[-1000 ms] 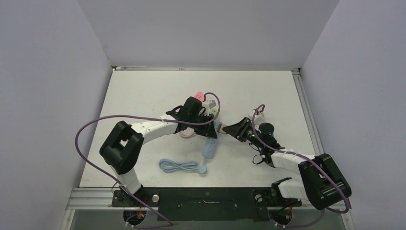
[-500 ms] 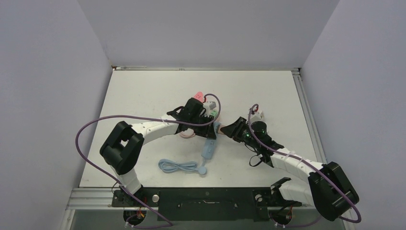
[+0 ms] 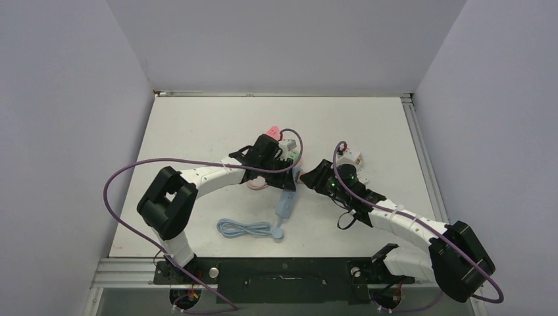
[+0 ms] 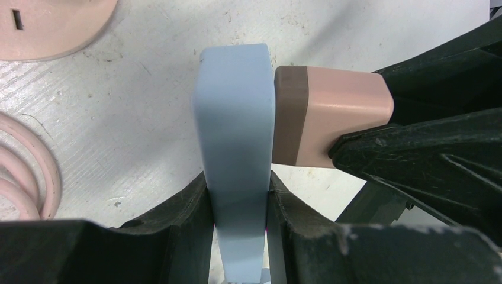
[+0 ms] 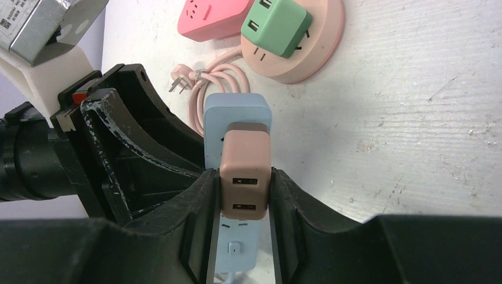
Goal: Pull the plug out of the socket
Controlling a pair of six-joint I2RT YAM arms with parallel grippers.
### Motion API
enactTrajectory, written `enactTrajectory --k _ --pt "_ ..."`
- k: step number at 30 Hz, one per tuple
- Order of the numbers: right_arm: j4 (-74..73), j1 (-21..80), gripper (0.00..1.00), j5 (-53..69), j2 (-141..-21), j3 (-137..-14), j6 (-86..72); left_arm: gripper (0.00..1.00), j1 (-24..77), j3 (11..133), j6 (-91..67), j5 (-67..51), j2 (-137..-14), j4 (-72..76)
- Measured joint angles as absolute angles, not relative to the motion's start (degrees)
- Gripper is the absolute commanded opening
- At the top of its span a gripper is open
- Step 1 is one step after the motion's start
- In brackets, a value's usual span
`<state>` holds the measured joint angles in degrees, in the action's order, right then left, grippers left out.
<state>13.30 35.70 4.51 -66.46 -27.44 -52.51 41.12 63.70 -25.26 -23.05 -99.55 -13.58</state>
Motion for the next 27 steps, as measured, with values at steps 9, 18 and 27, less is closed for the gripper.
enactTrajectory --k 9,18,27 --pt "19.05 29.80 0.05 15.31 -66.46 -25.69 -51.44 0.00 40.36 63.31 -25.28 -25.47 -98.70 -11.35" --pt "23.38 25.43 0.05 24.47 -66.41 -24.56 -51.40 0.00 40.01 62.00 -26.35 -26.96 -96.75 -8.84" --pt "14.24 29.28 0.05 18.11 -64.47 -28.69 -47.57 0.00 39.94 61.36 -26.70 -27.14 -96.03 -8.60"
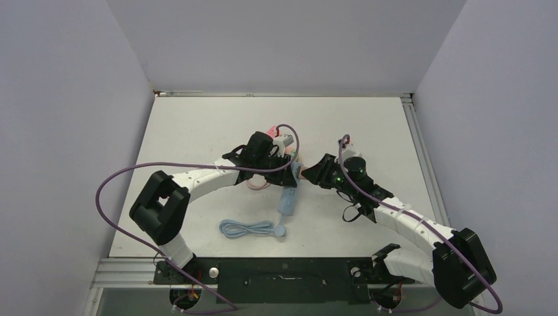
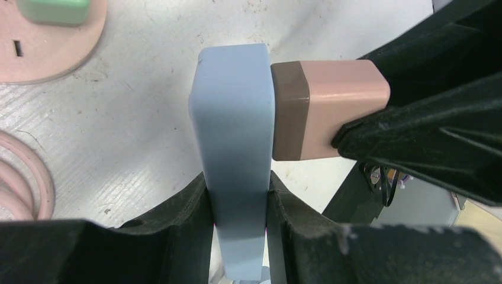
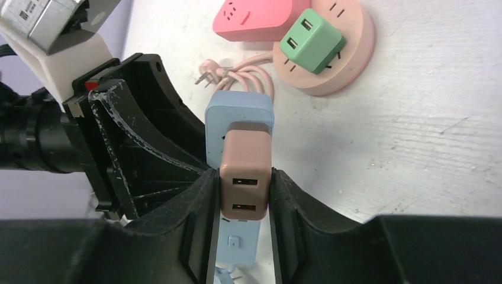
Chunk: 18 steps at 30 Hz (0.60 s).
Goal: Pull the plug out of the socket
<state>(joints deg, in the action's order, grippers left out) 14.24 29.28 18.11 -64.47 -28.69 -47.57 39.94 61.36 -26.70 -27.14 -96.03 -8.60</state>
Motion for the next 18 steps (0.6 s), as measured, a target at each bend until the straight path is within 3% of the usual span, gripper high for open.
enactTrajectory --k 7,18 --pt "2.79 35.03 0.05 7.51 -64.36 -36.01 -44.07 0.00 39.64 61.32 -27.05 -27.03 -95.42 -7.84" --pt "2.24 35.55 0.05 7.22 -64.27 -36.34 -43.38 0.00 39.51 61.21 -27.03 -27.59 -95.39 -7.81"
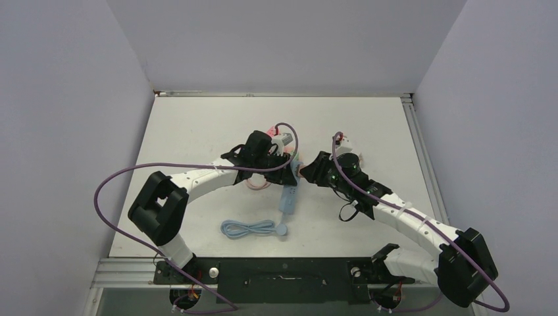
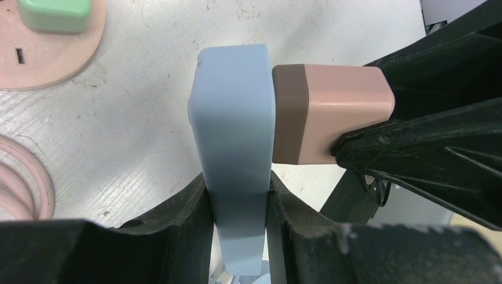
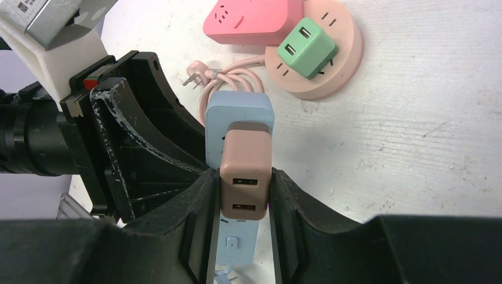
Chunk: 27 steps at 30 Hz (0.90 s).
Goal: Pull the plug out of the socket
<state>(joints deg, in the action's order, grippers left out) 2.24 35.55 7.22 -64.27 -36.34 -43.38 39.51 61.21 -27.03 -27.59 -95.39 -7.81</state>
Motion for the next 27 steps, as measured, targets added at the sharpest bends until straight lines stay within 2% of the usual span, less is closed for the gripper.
enactTrajectory --k 11,20,27 --pt "4.62 26.96 0.05 22.37 -61.36 -35.11 -41.15 0.00 39.16 59.70 -28.38 -31.07 -93.56 -2.42" --pt "2.92 26.57 0.05 22.28 -58.83 -35.14 -39.62 0.00 39.40 59.70 -28.47 -31.99 -92.88 -1.48" --pt "-0.58 29.10 0.05 16.78 -58.63 -36.29 -40.84 0.00 39.81 59.70 -28.23 -30.87 -92.88 -2.57"
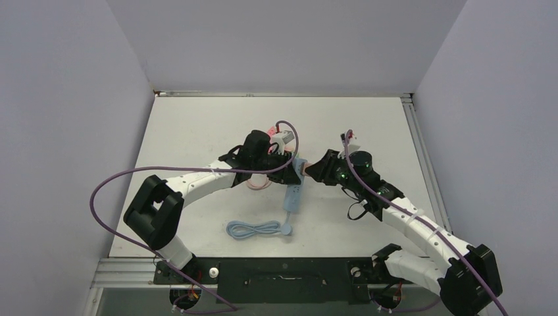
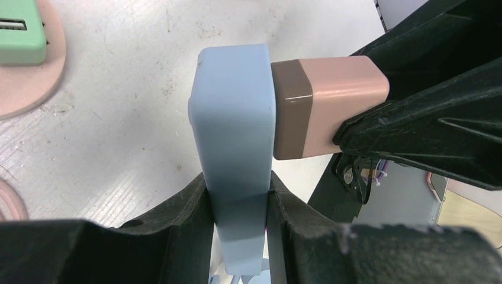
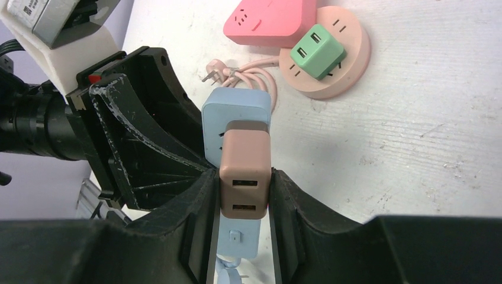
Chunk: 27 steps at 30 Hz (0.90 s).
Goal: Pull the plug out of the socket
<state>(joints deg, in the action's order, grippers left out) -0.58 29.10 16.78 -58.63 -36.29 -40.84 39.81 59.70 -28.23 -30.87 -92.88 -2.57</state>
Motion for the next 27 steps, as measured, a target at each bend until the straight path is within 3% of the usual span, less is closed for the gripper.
enactTrajectory --k 11,27 --pt "-9.96 36.93 0.05 2.83 -63.64 -43.75 -43.35 0.00 40.01 59.70 -28.05 -27.92 -92.88 -4.97" --pt "-7.92 36.56 0.05 6.70 -61.54 -42.48 -39.64 0.00 39.94 59.72 -27.75 -28.91 -91.81 -5.32"
